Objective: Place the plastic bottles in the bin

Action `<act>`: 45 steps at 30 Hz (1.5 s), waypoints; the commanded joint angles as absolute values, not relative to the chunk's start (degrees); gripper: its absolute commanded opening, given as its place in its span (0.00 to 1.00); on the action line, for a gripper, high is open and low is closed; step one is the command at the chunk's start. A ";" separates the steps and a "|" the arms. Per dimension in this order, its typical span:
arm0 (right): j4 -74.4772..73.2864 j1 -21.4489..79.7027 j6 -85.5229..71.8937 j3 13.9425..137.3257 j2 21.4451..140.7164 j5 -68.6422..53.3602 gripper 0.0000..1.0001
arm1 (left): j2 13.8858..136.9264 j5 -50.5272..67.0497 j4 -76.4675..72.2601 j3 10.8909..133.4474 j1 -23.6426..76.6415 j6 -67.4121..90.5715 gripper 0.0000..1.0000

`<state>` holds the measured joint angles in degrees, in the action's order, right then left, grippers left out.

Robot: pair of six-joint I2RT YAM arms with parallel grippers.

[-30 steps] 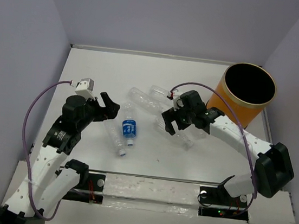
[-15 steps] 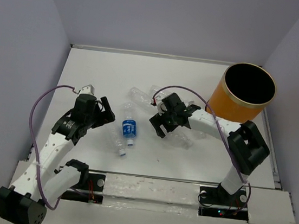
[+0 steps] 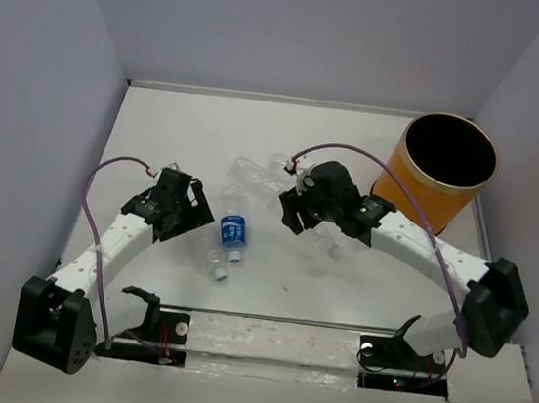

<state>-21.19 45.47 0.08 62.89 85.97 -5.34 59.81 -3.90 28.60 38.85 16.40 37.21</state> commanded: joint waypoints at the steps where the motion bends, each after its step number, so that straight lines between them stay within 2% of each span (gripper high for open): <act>1: -17.49 45.97 -3.07 69.32 73.86 2.24 0.41 | 61.70 -3.43 22.96 37.01 16.35 39.90 0.99; 7: -10.32 42.81 4.89 79.44 66.63 23.41 0.41 | 62.76 -4.92 18.12 33.75 16.43 43.67 0.99; 9: -4.69 39.74 7.98 79.81 64.69 27.84 0.40 | 62.40 -5.89 17.23 32.61 16.43 44.38 0.99; 10: -2.14 34.59 9.04 79.80 64.43 28.99 0.40 | 62.14 -6.15 16.18 32.09 16.44 44.82 0.99; 14: 11.64 19.54 7.74 77.09 65.12 30.24 0.40 | 61.61 -7.37 14.33 30.68 16.44 45.17 0.99; 17: 16.15 10.24 1.77 74.01 66.79 26.99 0.40 | 62.22 -7.56 12.75 29.62 16.43 45.18 0.97; 21: 21.96 2.74 -5.35 69.00 69.69 23.22 0.41 | 63.37 -7.82 11.78 29.01 16.52 45.35 0.95; 23: 22.68 0.63 -9.22 66.89 71.19 21.10 0.44 | 63.46 -8.17 10.90 28.65 16.61 45.26 0.93; 24: 22.59 -0.69 -10.19 66.36 71.45 20.66 0.52 | 63.46 -8.26 10.46 28.39 16.87 45.35 0.93; 28: 19.18 -0.70 -12.30 64.25 69.53 18.82 0.91 | 63.28 -9.14 9.93 27.77 17.05 45.44 0.87; 30: 16.71 -0.70 -12.83 65.03 67.16 15.92 0.94 | 63.02 -10.02 9.76 27.51 17.14 45.44 0.84; 33: 11.52 -0.70 -14.94 64.87 62.94 4.78 0.92 | 62.32 -11.68 9.41 26.72 17.23 45.88 0.83; 35: 12.56 4.27 -14.86 61.80 60.39 0.46 0.91 | 61.79 -12.30 8.27 25.50 17.31 46.14 0.81; 39: 8.27 15.34 -12.48 55.91 57.83 0.44 0.87 | 62.31 -13.18 6.94 24.35 17.23 46.32 0.77; 42: 4.41 20.46 -12.48 52.04 59.06 -1.23 0.80 | 62.58 -12.92 6.94 24.34 17.40 46.06 0.71; 45: 0.89 22.85 -11.95 48.96 61.34 -0.35 0.80 | 61.53 -12.83 7.29 24.87 17.40 45.79 0.67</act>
<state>8.58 20.51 -12.84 53.06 57.65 0.93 62.89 -10.81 7.77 25.30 16.95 45.91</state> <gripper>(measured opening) 0.806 0.707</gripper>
